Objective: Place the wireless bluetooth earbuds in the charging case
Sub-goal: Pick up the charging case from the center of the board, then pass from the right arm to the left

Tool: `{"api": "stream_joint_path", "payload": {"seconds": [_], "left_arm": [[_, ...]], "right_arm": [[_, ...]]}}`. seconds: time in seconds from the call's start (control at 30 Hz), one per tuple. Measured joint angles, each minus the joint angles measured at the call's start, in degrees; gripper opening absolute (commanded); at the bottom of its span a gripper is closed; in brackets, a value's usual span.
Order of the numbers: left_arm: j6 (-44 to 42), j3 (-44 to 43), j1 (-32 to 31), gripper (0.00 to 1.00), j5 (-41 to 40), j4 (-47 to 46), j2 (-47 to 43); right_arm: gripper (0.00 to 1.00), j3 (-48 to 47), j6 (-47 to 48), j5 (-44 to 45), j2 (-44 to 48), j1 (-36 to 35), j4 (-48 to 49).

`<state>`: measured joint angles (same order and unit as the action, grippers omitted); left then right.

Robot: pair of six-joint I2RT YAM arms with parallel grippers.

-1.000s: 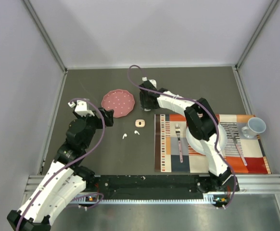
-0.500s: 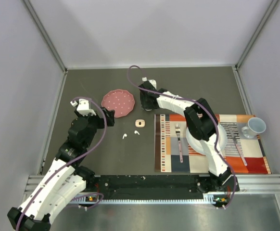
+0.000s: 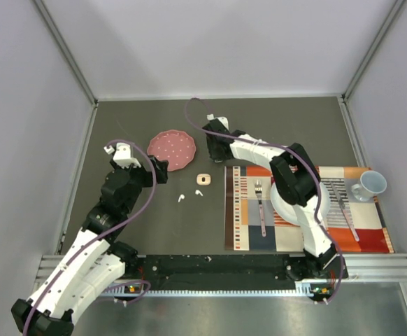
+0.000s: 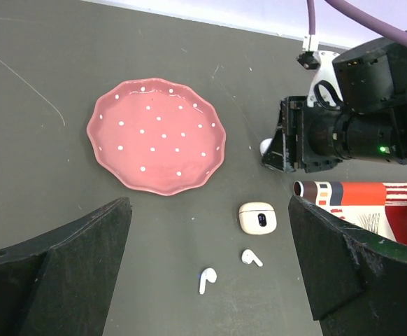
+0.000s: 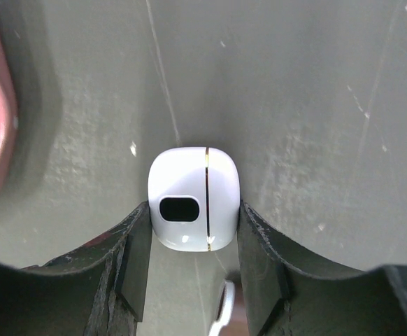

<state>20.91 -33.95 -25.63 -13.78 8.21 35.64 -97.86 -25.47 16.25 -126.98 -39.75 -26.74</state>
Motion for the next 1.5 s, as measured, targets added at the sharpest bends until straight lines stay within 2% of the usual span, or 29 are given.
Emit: {"api": "stream_joint_path", "payload": {"seconds": [0.27,0.43,0.47,0.5,0.63,0.83,0.97,1.23,1.33,1.5], "left_arm": [[0.2,0.0,0.0,0.99,0.0,-0.2,-2.0],[0.3,0.0,0.0,0.99,0.0,-0.2,-2.9],[0.5,0.0,0.0,0.99,0.0,-0.2,-2.9],[0.8,0.0,0.0,0.99,0.0,-0.3,-2.9],[2.1,0.4,0.0,0.99,0.6,-0.6,-2.9],[3.3,0.9,0.0,0.99,3.1,-1.0,-2.9],[3.3,0.9,0.0,0.99,5.7,-1.7,-2.9],[3.9,1.7,0.1,0.99,17.8,-7.3,-2.1],[4.2,1.5,0.1,0.99,24.4,-9.5,0.8],[5.8,1.5,0.1,0.99,35.6,-13.6,6.7]], "right_arm": [[0.24,8.5,3.5,0.3,12.9,0.1,-0.3],[0.2,11.7,6.3,0.9,27.6,0.1,1.4],[0.15,12.2,7.0,0.9,30.1,0.1,1.9],[0.15,13.3,7.9,0.7,33.7,0.1,2.5],[0.14,15.5,11.3,0.0,42.8,0.2,3.6],[0.17,19.8,16.1,-6.3,51.4,0.2,4.9],[0.16,30.5,18.0,-15.0,59.4,0.2,7.8],[0.16,57.4,21.5,-27.8,78.0,0.1,20.5],[0.16,61.2,22.8,-31.9,82.0,0.1,24.3],[0.17,61.6,25.3,-35.9,84.0,0.1,26.7]]}}
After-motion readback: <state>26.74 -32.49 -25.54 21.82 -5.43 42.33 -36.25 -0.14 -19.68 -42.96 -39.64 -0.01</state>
